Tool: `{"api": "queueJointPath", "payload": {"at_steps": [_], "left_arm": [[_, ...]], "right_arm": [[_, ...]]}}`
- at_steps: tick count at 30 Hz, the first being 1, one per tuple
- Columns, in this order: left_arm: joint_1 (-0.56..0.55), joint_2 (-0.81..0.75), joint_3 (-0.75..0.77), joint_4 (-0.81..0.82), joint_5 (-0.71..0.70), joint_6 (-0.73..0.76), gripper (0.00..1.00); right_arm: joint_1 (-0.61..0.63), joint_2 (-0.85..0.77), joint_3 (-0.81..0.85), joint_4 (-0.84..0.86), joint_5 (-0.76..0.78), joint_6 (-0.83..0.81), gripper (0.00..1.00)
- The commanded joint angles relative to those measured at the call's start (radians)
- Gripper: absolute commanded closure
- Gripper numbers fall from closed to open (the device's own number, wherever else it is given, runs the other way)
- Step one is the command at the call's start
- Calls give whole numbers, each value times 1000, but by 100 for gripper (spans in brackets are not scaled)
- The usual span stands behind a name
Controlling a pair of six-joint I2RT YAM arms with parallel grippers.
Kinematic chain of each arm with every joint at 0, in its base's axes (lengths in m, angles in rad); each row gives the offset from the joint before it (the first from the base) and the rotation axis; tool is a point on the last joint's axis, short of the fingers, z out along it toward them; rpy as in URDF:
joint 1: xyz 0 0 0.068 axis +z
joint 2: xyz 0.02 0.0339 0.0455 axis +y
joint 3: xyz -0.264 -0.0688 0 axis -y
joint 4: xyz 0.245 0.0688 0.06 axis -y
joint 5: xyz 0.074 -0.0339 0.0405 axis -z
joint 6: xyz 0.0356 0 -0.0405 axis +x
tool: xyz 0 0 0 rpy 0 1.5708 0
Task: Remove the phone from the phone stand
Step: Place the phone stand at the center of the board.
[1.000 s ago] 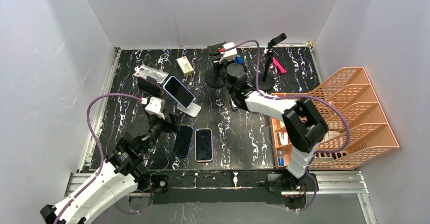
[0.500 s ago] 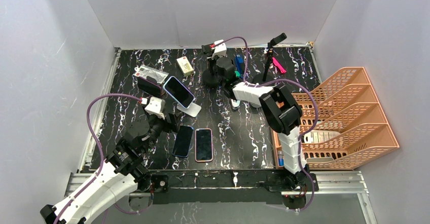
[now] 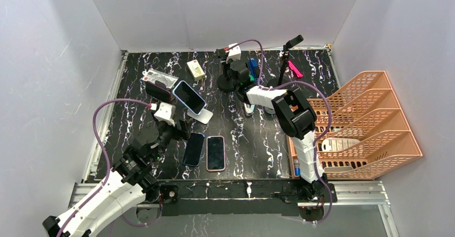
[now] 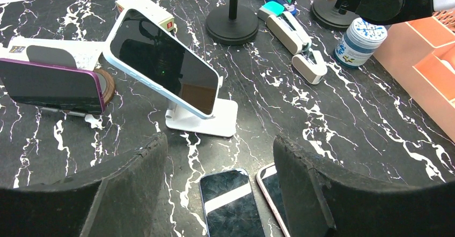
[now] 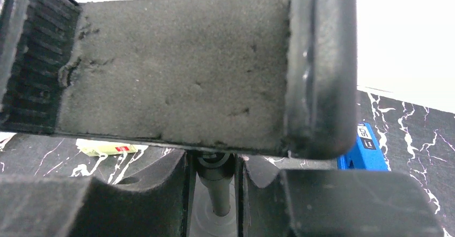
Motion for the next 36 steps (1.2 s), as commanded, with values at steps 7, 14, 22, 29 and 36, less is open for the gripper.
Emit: {"api": "queueJointPath", "payload": {"at_steps": [7,14,22,29,36], "left_arm": [[-2,21,54,0,-6,3,30],[-2,1,48,3,6,2,26],[-3,-30,47,0,-12,-5,21],[-3,-37,45,3,-31,-16,20],[-2,-30,47,10,-106,-63,20]], "right_arm": [[-6,-76,-32,92,-55,15,67],[-4,-135,-105,93,-92,23,44],[-1,-222,-180,59,-161,46,26],[24,-366,-297,-13,-182,64,6],[89,-568,-436,-130,-116,64,1]]}}
